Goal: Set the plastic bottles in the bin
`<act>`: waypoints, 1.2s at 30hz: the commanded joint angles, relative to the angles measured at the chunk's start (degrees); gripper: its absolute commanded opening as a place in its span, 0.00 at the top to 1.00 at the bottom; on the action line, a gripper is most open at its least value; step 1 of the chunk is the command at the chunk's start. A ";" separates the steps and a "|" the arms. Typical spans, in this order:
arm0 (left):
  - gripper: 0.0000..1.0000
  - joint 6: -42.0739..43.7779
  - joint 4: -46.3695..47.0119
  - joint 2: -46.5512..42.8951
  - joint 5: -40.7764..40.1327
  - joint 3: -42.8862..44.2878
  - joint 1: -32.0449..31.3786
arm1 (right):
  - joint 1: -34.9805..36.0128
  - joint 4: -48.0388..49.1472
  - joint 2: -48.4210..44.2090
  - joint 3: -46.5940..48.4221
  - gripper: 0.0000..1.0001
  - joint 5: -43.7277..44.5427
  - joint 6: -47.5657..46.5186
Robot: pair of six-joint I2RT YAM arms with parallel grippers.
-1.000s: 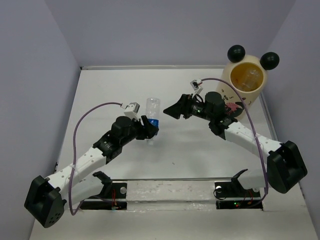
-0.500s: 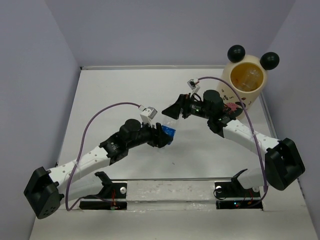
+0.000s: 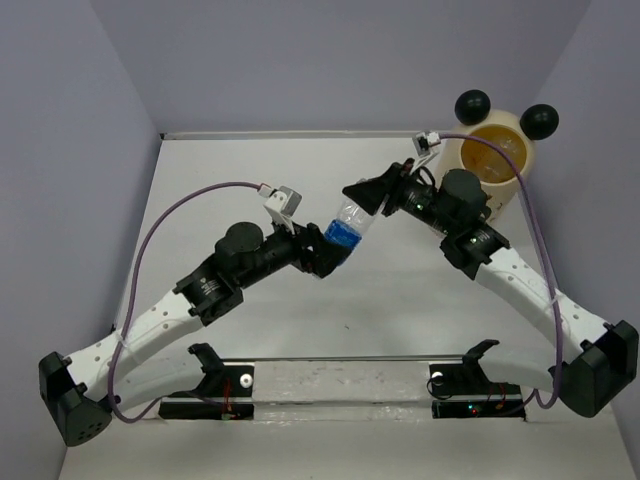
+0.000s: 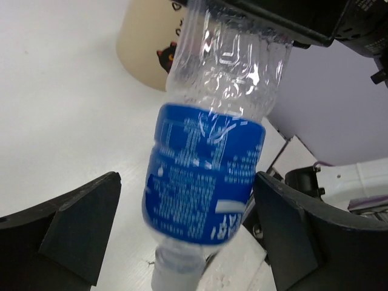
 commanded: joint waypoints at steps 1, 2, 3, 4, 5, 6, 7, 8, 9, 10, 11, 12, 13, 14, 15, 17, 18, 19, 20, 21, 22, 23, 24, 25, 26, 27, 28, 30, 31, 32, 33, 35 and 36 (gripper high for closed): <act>0.01 4.39 -6.15 -4.03 -6.85 6.97 0.21 | -0.36 -5.33 -3.65 8.25 0.86 12.08 -6.66; 0.01 5.18 -10.52 -4.82 -7.82 8.04 0.21 | -1.85 -8.48 -3.91 11.31 0.86 15.94 -9.46; 0.01 6.41 -12.57 -6.13 -11.31 9.53 0.21 | -2.73 -10.42 -4.35 12.56 0.87 17.71 -10.62; 0.01 6.94 -15.98 -6.93 -13.00 9.80 0.21 | -3.78 -11.05 -4.96 13.61 0.87 20.08 -12.02; 0.01 7.99 -17.41 -7.98 -16.06 9.81 0.21 | -5.80 -11.41 -6.19 15.45 0.89 26.02 -14.56; 0.01 8.00 -18.47 -8.86 -16.09 9.81 0.21 | -6.60 -12.02 -6.72 16.51 0.89 29.13 -15.97; 0.01 8.87 -20.04 -11.05 -18.97 8.85 0.21 | -6.61 -12.55 -7.34 17.48 0.89 37.34 -20.16; 0.01 9.14 -20.49 -12.20 -20.30 8.06 0.21 | -7.22 -12.47 -7.69 19.14 0.90 42.20 -22.47; 0.01 9.32 -20.59 -14.39 -22.57 6.05 0.21 | -7.22 -11.86 -7.69 20.12 0.90 46.43 -24.67; 0.01 9.58 -20.24 -15.37 -23.38 4.72 0.21 | -7.74 -10.81 -7.35 21.08 0.90 50.91 -27.39; 0.01 10.19 -18.93 -16.51 -23.91 3.40 0.21 | -7.75 -8.79 -7.08 21.62 0.90 59.05 -34.81; 0.01 10.29 -18.39 -17.30 -24.53 2.35 0.21 | -8.79 -5.38 -6.73 21.71 0.90 62.35 -39.58; 0.01 10.20 -17.08 -19.05 -24.88 0.59 0.21 | -9.76 0.57 -6.29 21.71 0.90 65.95 -43.46; 0.01 10.29 -16.55 -19.76 -24.53 0.06 0.21 | -10.73 2.02 -6.11 22.06 0.90 66.42 -48.02; 0.01 10.55 -16.37 -20.29 -23.75 -0.04 0.30 | -11.52 2.99 -6.03 22.50 0.90 66.60 -49.37; 0.01 11.42 -15.67 -21.79 -23.30 -0.30 0.30 | -12.14 3.70 -5.06 24.52 0.90 67.39 -53.77; 0.01 11.78 -15.58 -22.14 -23.56 -0.39 0.30 | -12.14 3.97 -4.80 24.87 0.90 68.17 -55.17; 0.01 11.95 -15.92 -22.49 -24.09 -0.48 0.47 | -12.14 4.40 -4.36 24.79 0.90 69.40 -58.06; 0.01 11.96 -16.10 -22.49 -24.35 -0.48 0.39 | -12.14 4.93 -4.09 24.44 0.90 70.54 -59.91; 0.01 11.87 -16.36 -22.76 -24.18 -0.48 0.39 | -12.14 7.72 -3.83 23.83 0.90 71.77 -62.37; 0.01 11.78 -16.37 -22.85 -24.09 -0.48 0.39 | -12.14 9.92 -3.65 23.12 0.89 73.18 -65.27; 0.01 11.78 -16.28 -23.19 -23.92 -0.56 0.39 | -12.14 11.69 -3.56 22.25 0.89 75.45 -69.73; 0.01 11.95 -16.11 -23.55 -23.57 -0.74 0.39 | -12.14 12.66 -3.83 20.58 0.89 75.74 -70.65; 0.01 12.04 -15.58 -24.07 -23.39 -0.83 0.39 | -12.75 13.11 -4.00 19.87 0.89 75.74 -71.35; 0.01 12.04 -15.40 -24.34 -23.13 -0.92 0.39 | -13.89 13.63 -4.26 18.30 0.89 75.48 -71.79; 0.01 12.13 -15.23 -24.43 -22.86 -0.92 0.48 | -14.60 14.42 -4.27 18.28 0.89 75.30 -72.15; 0.01 12.31 -14.96 -24.69 -22.43 -1.00 0.39 | -15.21 15.39 -3.83 17.32 0.90 75.13 -72.50; 0.01 12.31 -14.96 -24.60 -22.25 -1.18 0.39 | -16.01 16.53 -2.96 16.79 0.89 74.34 -73.73; 0.01 12.22 -15.05 -24.43 -22.07 -1.27 0.48 | -16.71 17.23 -2.34 16.87 0.89 73.55 -73.91; 0.01 12.31 -15.14 -24.25 -22.07 -1.27 0.48 | -16.71 17.42 -1.55 17.14 0.89 73.37 -74.52; 0.01 12.31 -15.14 -24.17 -21.72 -1.09 0.48 | -17.24 17.68 -0.67 17.66 0.89 73.37 -75.05; 0.01 12.40 -15.22 -23.81 -21.46 -1.01 0.48 | -17.24 21.53 1.88 16.53 0.89 71.97 -77.06; 0.01 12.40 -15.22 -23.81 -21.46 -1.09 0.48 | -17.24 23.11 2.58 15.65 0.89 71.35 -77.16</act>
